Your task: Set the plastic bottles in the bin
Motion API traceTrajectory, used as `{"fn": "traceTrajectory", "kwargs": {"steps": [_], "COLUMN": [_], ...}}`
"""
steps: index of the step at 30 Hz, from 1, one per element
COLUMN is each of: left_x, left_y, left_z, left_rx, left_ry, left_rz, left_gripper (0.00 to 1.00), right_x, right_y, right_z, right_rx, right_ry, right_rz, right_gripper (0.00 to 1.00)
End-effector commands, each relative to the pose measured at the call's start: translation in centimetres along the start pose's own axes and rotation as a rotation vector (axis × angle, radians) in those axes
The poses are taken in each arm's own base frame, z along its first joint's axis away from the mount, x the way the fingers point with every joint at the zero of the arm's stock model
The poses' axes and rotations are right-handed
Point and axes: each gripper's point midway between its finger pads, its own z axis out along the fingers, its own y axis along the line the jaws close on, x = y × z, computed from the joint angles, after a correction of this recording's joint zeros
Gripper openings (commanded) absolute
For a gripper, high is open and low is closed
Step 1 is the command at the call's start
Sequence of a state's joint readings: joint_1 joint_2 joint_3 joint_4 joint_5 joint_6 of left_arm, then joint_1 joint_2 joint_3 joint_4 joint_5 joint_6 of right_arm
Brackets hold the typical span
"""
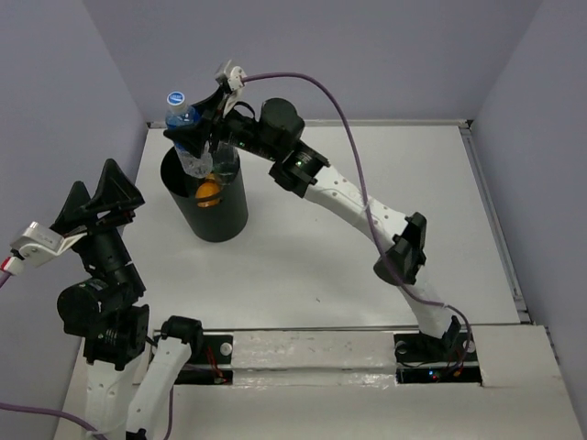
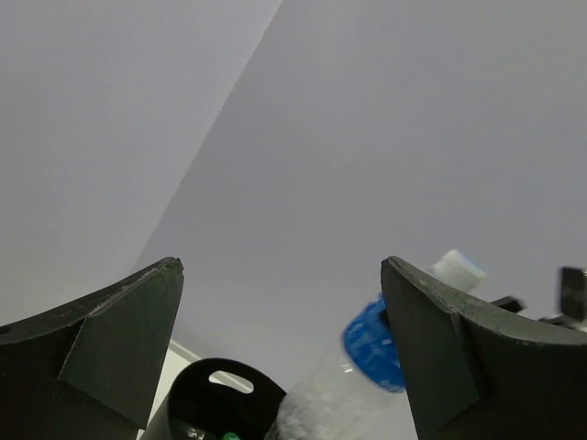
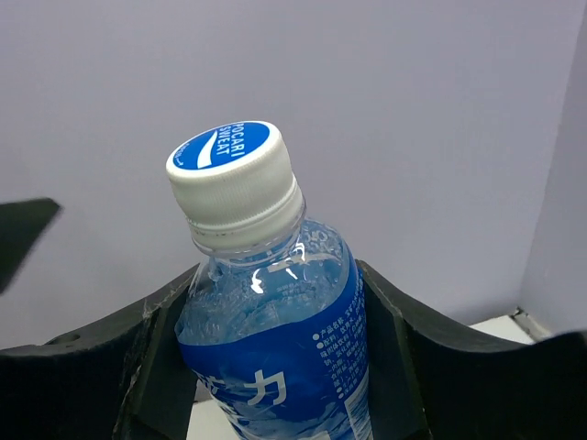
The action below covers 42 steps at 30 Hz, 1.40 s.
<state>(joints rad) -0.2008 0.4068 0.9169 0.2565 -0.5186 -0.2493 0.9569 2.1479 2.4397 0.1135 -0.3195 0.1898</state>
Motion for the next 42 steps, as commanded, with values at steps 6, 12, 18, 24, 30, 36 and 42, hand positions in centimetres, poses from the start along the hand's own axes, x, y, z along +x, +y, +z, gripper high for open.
{"fn": "traceTrajectory", "kwargs": {"steps": [6, 12, 18, 24, 30, 36, 42], "left_x": [-0.8, -0.7, 0.0, 0.5, 0.7, 0.7, 1.0], "left_y": [-0.1, -0.3, -0.3, -0.4, -0.3, -0.3, -0.3], "left_z": [0.5, 0.5, 0.8, 1.0, 1.1, 1.2, 1.4], "left_rx": [-0.006, 0.002, 0.005, 0.004, 0.001, -0.002, -0.005], "left_ry": [-0.055, -0.050, -0.035, -0.022, -0.018, -0.016, -0.007], "left_rz": [-0.027, -0.027, -0.016, -0.008, -0.001, 0.003, 0.012], "left_gripper": [0.99, 0.99, 0.99, 0.99, 0.99, 0.99, 0.99], "right_x": [3.7, 12.9, 14.9, 13.8, 11.3, 8.5, 3.9], "right_y": [-3.2, -5.1, -4.5, -5.5, -5.3, -4.3, -3.0], "right_z": [3.5, 3.1, 2.6, 2.5, 2.4, 2.0, 1.3], "right_rx": [0.036, 0.105, 0.131, 0.193, 0.233, 0.234, 0.212], "right_ry": [-0.197, -0.032, -0.004, -0.017, -0.042, -0.080, -0.131], "right_rz": [0.018, 0.055, 0.090, 0.081, 0.074, 0.068, 0.059], "right_gripper": [0.42, 0.44, 0.53, 0.81, 0.88, 0.95, 1.00]}}
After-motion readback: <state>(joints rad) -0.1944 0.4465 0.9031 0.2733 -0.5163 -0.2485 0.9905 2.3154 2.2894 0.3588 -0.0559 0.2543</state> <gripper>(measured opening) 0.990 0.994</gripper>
